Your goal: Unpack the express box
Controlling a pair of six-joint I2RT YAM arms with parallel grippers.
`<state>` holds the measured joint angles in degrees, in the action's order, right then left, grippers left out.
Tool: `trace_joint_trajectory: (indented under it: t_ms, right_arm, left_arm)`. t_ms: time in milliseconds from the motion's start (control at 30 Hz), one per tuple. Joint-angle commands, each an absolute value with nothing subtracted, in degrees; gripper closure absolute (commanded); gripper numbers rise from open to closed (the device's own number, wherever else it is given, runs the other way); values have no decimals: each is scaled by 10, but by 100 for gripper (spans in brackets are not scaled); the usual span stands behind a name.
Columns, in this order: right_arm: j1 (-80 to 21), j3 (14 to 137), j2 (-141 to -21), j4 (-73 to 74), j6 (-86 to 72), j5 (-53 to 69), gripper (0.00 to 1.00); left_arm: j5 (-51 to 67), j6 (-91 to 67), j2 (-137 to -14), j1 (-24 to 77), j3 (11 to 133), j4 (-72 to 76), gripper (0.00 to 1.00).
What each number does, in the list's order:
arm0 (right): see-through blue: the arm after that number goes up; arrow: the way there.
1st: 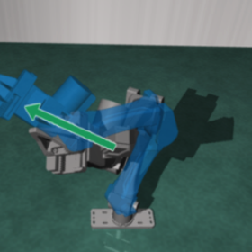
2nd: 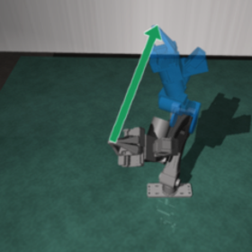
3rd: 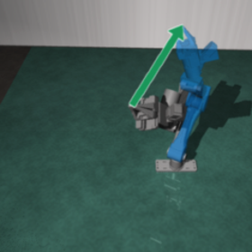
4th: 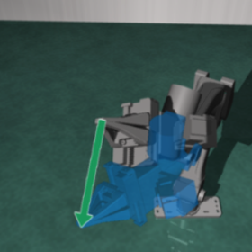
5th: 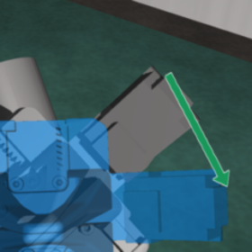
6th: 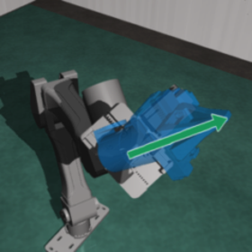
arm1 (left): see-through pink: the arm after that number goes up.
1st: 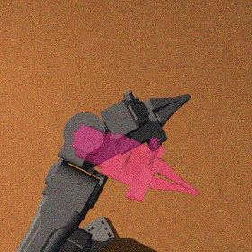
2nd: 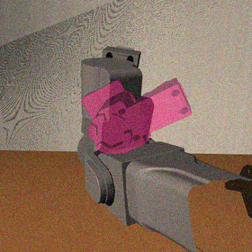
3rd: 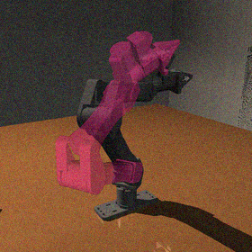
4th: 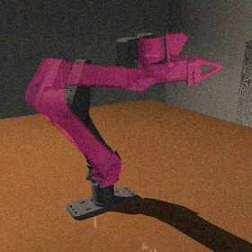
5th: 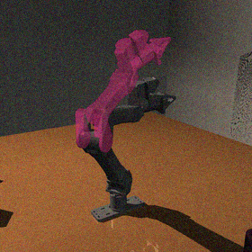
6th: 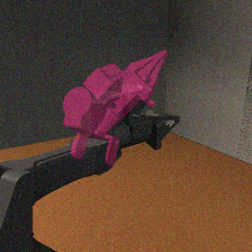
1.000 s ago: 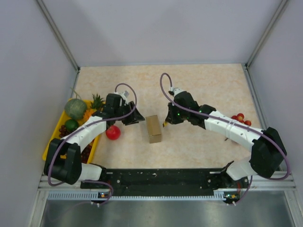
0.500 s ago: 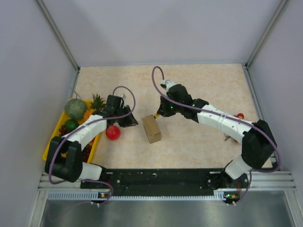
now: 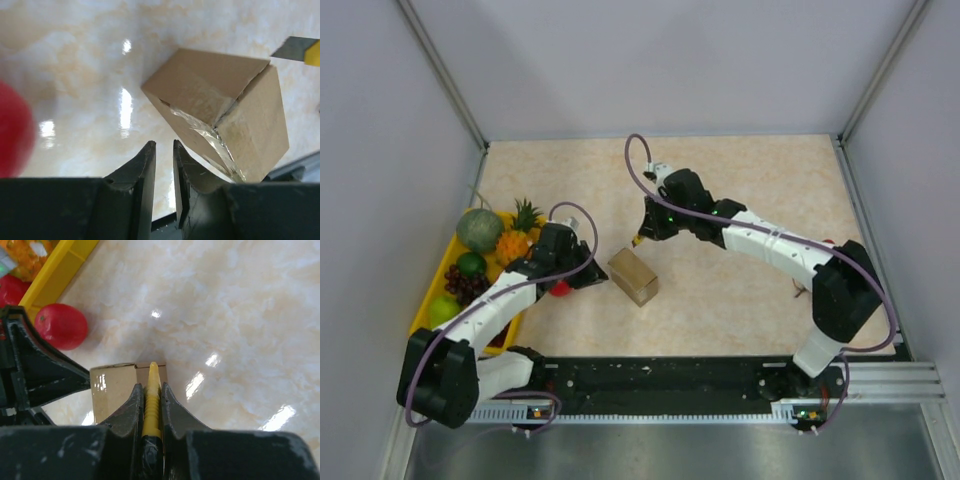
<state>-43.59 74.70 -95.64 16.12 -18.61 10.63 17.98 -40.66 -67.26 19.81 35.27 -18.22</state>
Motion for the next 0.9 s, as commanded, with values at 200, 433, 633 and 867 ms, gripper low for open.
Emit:
trace_joint_trajectory:
  t_ms: [200, 433, 633, 867]
  right_arm:
    - [-459, 756, -775, 187, -158, 31, 100]
    - [-576, 621, -680, 214, -107, 74, 100]
    - [-660, 579, -712, 168, -110, 23, 100]
    - [-667, 560, -783, 86, -143, -89, 100]
  left_arm:
    - [34, -360, -627, 195, 468, -231, 53]
    - [130, -310, -714, 194, 558, -209, 28]
    - [210, -287, -795, 194, 572, -195, 27]
    - [256, -300, -816, 194, 520, -119, 28]
